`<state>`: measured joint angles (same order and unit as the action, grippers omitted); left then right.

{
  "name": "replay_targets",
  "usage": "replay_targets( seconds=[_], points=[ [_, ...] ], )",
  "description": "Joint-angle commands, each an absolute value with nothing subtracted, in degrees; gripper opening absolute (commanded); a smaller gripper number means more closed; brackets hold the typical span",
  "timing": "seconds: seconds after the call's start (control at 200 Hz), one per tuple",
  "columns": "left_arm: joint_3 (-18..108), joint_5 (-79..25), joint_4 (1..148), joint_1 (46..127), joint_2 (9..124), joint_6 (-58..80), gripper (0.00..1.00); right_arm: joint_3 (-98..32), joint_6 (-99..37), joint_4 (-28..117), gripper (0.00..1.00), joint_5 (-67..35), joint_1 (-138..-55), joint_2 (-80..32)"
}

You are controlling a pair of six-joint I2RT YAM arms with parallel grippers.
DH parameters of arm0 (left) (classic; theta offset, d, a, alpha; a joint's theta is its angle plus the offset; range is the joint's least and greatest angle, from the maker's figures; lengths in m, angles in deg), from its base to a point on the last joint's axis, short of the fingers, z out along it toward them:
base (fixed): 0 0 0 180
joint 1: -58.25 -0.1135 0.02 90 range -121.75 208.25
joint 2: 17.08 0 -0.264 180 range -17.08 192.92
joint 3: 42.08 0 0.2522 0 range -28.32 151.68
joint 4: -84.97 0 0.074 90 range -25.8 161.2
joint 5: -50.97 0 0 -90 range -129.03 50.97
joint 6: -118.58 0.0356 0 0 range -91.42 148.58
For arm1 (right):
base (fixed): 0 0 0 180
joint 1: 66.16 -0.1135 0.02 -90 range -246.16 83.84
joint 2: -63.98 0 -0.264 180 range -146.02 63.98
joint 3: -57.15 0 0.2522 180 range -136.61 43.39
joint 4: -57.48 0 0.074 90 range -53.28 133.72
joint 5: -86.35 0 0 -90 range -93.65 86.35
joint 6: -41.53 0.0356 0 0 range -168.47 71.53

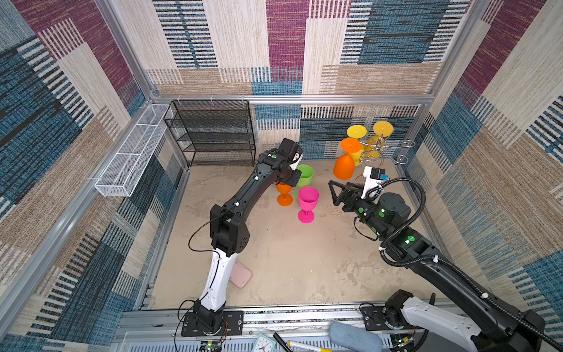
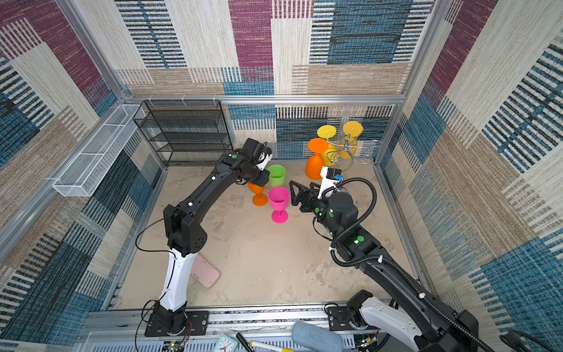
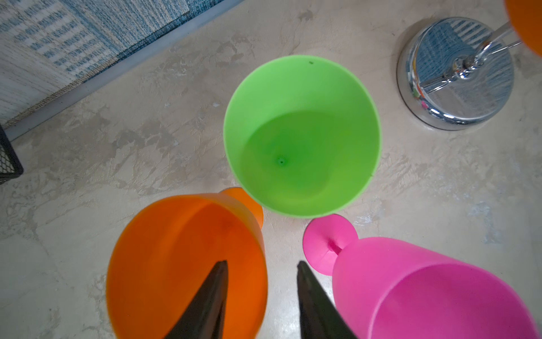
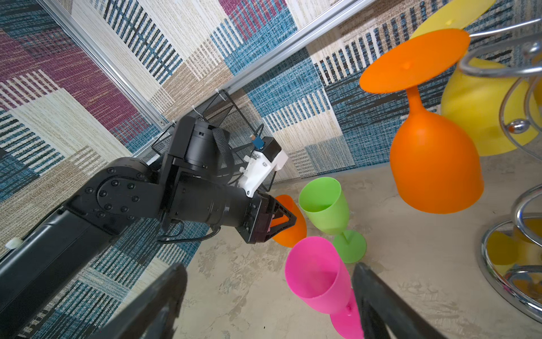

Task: Take the wine glass off the wine glass rack
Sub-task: Place the wine glass at the top-center of the table.

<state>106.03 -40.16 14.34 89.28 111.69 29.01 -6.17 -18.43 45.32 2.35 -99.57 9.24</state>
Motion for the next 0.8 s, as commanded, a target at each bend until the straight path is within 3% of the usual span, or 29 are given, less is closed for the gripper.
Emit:
replay_targets(
  seconds=[0.0,0.14,0.315,0.621,0.796],
  points=[
    [106.1,-41.1,13.7,89.5,110.1,30.2,0.60,-7.0,-19.3,46.1,0.90,2.4,-99.7,9.1],
    [105.9,-42.1,13.7,90.0,108.0,30.6,0.78,-7.8,-19.9,46.1,0.91,2.4,-99.7,8.9],
    [105.1,-42.5,13.7,90.2,104.1,30.1,0.88,-10.2,-21.5,45.3,0.91,2.5,-100.1,7.8],
    [101.1,-41.1,14.0,90.6,94.6,29.0,0.90,-16.3,-25.0,43.8,0.92,4.2,-100.6,6.1],
    [88.8,-39.0,20.7,91.4,84.3,28.9,0.90,-27.0,-30.0,38.6,0.92,7.9,-100.6,3.1]
  ],
)
